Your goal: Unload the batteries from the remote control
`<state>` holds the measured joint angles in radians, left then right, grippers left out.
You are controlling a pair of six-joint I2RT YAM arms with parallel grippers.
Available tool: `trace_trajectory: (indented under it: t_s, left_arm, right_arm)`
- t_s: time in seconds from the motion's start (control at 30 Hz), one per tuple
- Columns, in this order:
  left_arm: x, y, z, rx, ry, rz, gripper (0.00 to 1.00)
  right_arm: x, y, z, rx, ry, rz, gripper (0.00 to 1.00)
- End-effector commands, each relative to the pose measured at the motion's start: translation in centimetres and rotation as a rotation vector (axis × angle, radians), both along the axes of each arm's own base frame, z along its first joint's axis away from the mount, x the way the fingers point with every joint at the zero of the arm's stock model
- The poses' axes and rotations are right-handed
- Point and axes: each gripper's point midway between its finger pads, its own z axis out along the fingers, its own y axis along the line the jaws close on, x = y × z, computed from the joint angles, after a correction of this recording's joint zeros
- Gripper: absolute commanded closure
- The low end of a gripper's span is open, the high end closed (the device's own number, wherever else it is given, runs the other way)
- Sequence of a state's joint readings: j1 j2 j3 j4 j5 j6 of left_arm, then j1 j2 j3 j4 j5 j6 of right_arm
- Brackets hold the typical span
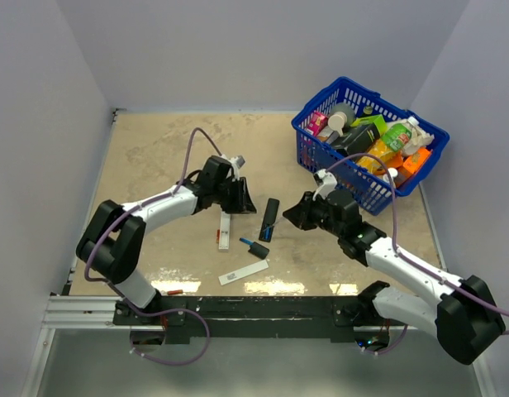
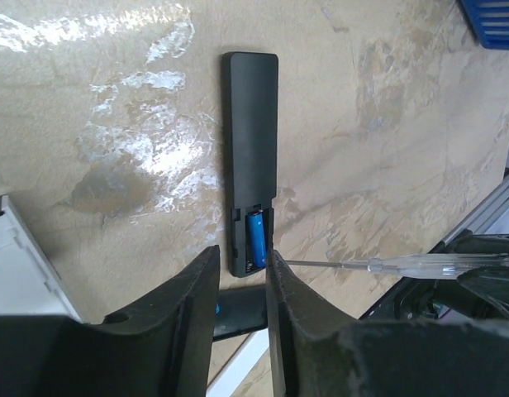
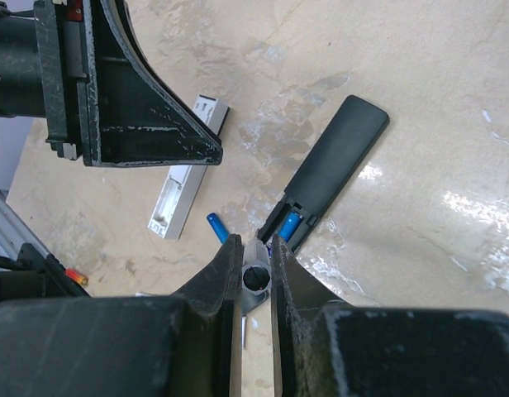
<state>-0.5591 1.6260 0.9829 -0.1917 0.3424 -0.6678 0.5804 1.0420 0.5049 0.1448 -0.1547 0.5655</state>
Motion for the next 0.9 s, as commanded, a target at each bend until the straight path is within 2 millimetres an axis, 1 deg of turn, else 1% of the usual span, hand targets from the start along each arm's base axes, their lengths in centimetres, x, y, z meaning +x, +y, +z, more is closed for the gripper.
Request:
trace_trajectory:
  t_s: [0.0, 0.1, 0.13, 0.17, 0.2, 0.33, 0.47, 0.6, 0.73, 0.87]
  left_arm:
    - [-0.4, -1.3, -0.4, -0.033, -0.017, -0.086, 0.65]
    - [-0.7, -2.1, -0.9, -0.044, -0.003, -0.114, 0.65]
    - [-1.0, -2.5, -1.4, -0.042, 0.013, -0.127, 0.65]
    - [-1.0, -2.7, -1.6, -0.042, 0.017, -0.130, 0.66]
    - [-1.3, -3.0, -2.2, -0.037, 0.031, -0.138, 0.66]
    - [-1.8, -3.6, -3.2, -0.053, 0.064, -0.155, 0.67]
    - [-2.4, -3.7, -4.3, -0.054, 0.092, -0.159, 0.69]
    - [-3.0, -3.6, -5.3, -0.047, 0.115, -0.160, 0.71]
    - [-3.4, -3.7, -5.8, -0.048, 0.124, -0.164, 0.72]
    - [-3.7, -3.8, -6.2, -0.047, 0.132, -0.167, 0.73]
  right_arm:
    - [0.5, -1.1, 1.9, -0.056, -0.045, -0.029, 1.00]
    - [0.8, -1.4, 2.0, -0.084, -0.060, -0.037, 1.00]
    - [0.8, -1.4, 1.9, -0.087, -0.057, -0.036, 1.00]
    - [0.9, -1.3, 2.1, -0.086, -0.062, -0.036, 1.00]
    - [1.1, -1.3, 2.3, -0.085, -0.069, -0.036, 1.00]
    - [1.6, -1.3, 2.2, -0.102, -0.078, -0.041, 1.00]
    - [1.7, -1.1, 1.4, -0.116, -0.065, -0.033, 1.00]
    - [2.0, -0.9, 1.3, -0.104, -0.070, -0.037, 1.00]
    - [2.0, -0.8, 0.9, -0.101, -0.060, -0.035, 1.00]
    - [2.0, -0.7, 0.9, -0.096, -0.062, -0.035, 1.00]
